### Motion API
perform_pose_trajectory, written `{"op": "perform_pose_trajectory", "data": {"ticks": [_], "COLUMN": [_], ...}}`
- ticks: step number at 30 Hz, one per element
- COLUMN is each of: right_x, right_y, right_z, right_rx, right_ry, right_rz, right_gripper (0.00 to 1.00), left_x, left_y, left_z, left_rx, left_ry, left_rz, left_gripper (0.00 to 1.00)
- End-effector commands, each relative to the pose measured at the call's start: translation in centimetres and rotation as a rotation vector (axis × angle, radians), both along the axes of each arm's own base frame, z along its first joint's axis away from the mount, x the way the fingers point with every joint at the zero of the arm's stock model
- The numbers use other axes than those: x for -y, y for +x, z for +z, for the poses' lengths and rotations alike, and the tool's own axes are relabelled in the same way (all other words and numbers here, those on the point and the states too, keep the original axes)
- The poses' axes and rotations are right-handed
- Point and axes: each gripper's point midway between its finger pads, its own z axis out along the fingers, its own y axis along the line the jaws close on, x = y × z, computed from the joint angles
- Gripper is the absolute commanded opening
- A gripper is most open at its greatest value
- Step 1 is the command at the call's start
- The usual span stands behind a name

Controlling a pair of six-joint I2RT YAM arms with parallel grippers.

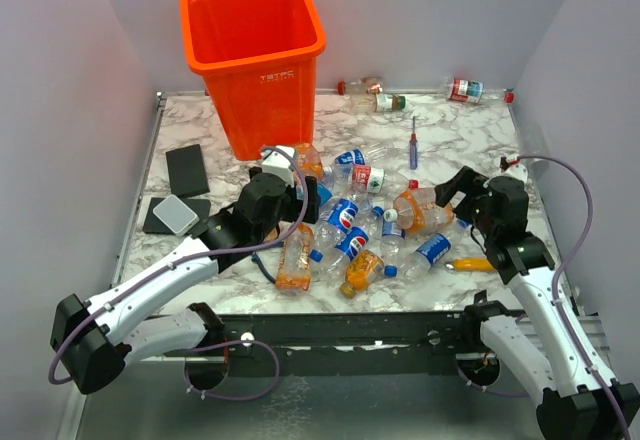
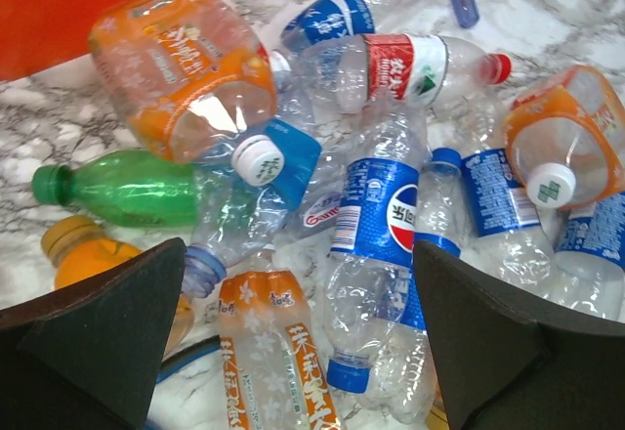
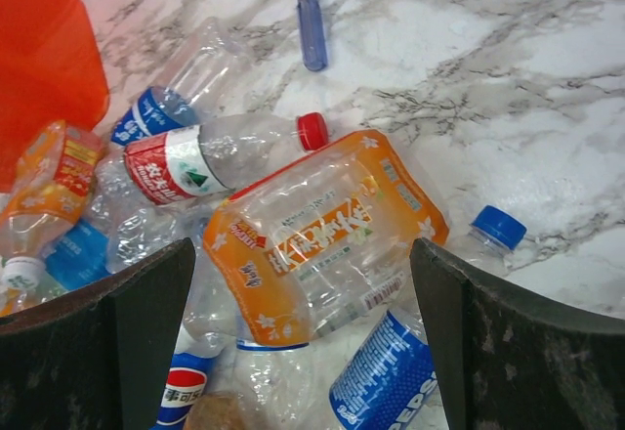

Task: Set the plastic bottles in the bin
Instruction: Pick up the plastic bottle at the center of the board.

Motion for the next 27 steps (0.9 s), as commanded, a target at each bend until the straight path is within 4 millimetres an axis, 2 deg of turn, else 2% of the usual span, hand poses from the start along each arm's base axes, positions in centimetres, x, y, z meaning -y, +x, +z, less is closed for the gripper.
{"op": "perform_pose_trajectory", "data": {"ticks": [1, 5, 10, 14, 24, 27], "right_x": [1.7, 1.6, -1.5, -2.4, -6.2, -5.9], "right_y": [-0.8, -0.8, -0.3, 0.0, 0.5, 0.6], "right_z": [-2.2, -4.0, -6.6, -8.0, -8.2, -7.6], "right_rx": [-0.064, -0.11, -0.188, -0.195, -0.185, -0.176], "right_ry": [-0.03, -0.047, 0.04, 0.102, 0.258, 0.228], "right_rz": [-0.094, -0.081, 0.047, 0.058, 0.204, 0.197], "right_gripper": [0.95, 0.93, 0.93, 0.96, 0.91, 0.91], "left_x": [3.1, 3.7, 4.0, 4.0, 4.8, 4.9], "left_y": [-0.6, -1.3, -1.8, -2.0, -2.2, -2.3], "left_z": [1.2, 0.8, 1.1, 1.0, 0.7, 0.7], "left_rx": [0.06, 0.079, 0.083, 0.079, 0.059, 0.057], "left_ry": [-0.029, -0.082, -0.102, -0.108, -0.119, -0.123], "left_rz": [-0.193, -0.237, -0.265, -0.27, -0.303, -0.306], "left_gripper": [0.99, 0.99, 0.99, 0.99, 0.99, 0.99]}}
